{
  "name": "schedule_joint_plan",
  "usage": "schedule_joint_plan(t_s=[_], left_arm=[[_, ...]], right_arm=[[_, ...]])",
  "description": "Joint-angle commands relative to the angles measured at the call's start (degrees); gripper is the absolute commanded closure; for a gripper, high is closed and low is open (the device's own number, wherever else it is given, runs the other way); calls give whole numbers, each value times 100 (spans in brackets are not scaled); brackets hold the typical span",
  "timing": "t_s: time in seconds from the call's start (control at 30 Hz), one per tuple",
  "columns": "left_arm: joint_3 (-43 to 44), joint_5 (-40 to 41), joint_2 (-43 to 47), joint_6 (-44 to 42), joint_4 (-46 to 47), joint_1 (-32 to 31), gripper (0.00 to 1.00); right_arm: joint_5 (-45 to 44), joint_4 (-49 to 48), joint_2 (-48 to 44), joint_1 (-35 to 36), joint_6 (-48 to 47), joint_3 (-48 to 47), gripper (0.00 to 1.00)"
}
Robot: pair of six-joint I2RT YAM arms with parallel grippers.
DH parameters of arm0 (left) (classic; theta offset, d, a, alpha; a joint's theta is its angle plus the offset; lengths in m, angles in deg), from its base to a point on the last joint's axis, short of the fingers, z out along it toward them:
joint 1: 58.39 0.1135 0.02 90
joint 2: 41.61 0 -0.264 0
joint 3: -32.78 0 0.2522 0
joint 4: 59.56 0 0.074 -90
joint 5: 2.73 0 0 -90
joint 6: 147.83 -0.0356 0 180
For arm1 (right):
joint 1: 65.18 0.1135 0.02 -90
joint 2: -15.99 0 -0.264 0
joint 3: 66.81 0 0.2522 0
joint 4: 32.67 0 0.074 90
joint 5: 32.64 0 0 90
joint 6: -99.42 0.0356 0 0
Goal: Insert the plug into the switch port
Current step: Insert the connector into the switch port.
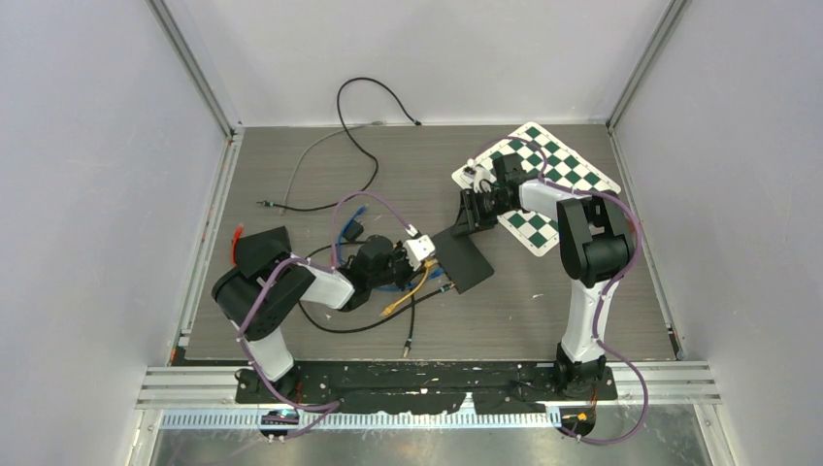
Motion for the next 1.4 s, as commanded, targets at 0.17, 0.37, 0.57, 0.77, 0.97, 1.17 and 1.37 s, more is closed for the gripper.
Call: schedule_joint_plan(t_s=[0.17,0.37,0.57,0.77,0.97,1.17,1.37], left_arm=[[74,440,-336,17,920,-366,100],[35,731,-362,81,990,-467,100],[-28,792,-296,129,1056,-490,100],[-67,818,-238,121,1056,-512,100],[-64,816,-229,316,1056,-567,100],[29,849,-432,554,1107,-676,100],[76,876,-543,613,1194,-688,100]], right_arm=[[185,-885,-172,87,1417,628,54],[-152,-1583,-595,75,2238,1244,53],[-452,-1478,-935,-89,2198,1326,43],[-310,-1205,-1064,-323,1848,1489,42],[242,-1826,-1229,-327,2105,2176,49],[552,-2759,-1489,-288,2783,2848,52],[614,-2895,-1436,-143,2872,3053,53]])
